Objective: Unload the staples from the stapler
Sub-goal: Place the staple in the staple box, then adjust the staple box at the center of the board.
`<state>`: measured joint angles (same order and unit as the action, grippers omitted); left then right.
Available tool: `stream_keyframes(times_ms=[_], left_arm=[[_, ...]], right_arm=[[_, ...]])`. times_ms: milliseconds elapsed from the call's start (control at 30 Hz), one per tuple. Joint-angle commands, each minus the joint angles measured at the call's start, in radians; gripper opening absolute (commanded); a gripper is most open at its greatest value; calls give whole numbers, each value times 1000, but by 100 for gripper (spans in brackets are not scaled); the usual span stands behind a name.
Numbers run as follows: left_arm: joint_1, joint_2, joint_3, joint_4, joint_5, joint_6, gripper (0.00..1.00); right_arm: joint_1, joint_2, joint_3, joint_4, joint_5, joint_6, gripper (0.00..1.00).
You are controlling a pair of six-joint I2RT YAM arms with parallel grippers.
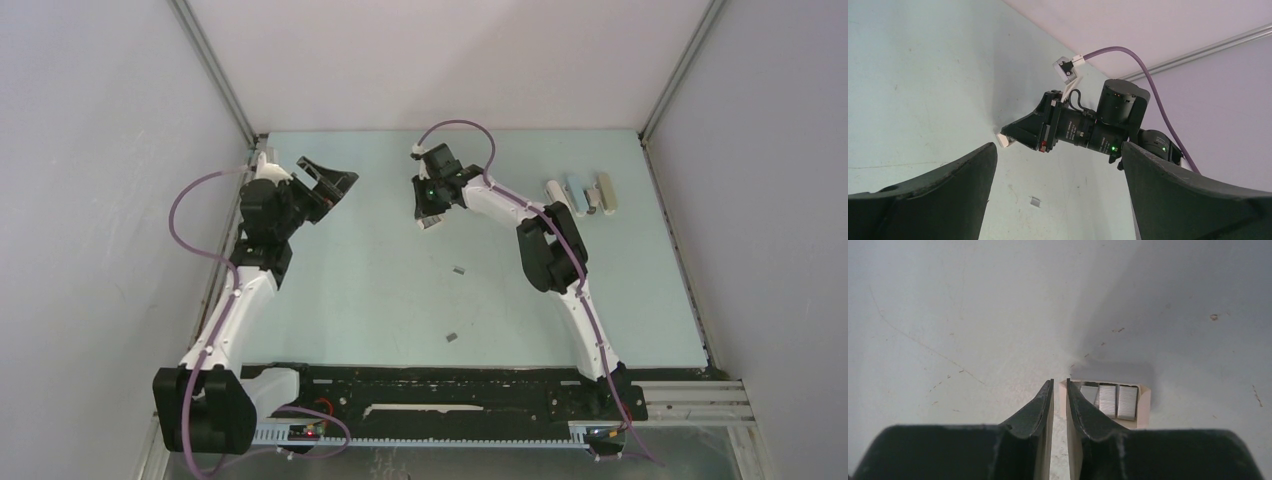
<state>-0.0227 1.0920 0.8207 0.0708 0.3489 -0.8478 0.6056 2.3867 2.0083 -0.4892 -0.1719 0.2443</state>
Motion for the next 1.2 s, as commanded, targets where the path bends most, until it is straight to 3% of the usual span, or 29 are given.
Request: stream_keyframes(times_ms=[0, 333, 600, 867, 1167], left_arm=[[7, 26, -30, 84, 59, -34, 100], [-2, 228, 98, 19, 132, 20, 100], [-104, 411, 263, -167, 92, 123, 99], [-219, 630, 520, -358, 14, 198, 95], [-271, 861, 803, -580, -33, 266, 79]], right_arm=[[-23, -91, 22, 27, -120, -60, 23], [-158, -283, -51, -58, -602, -310, 27], [-326, -445, -269, -75, -713, -371, 32], [-388, -551, -503, -1, -736, -370, 32], [-432, -536, -553, 49, -791, -334, 32]])
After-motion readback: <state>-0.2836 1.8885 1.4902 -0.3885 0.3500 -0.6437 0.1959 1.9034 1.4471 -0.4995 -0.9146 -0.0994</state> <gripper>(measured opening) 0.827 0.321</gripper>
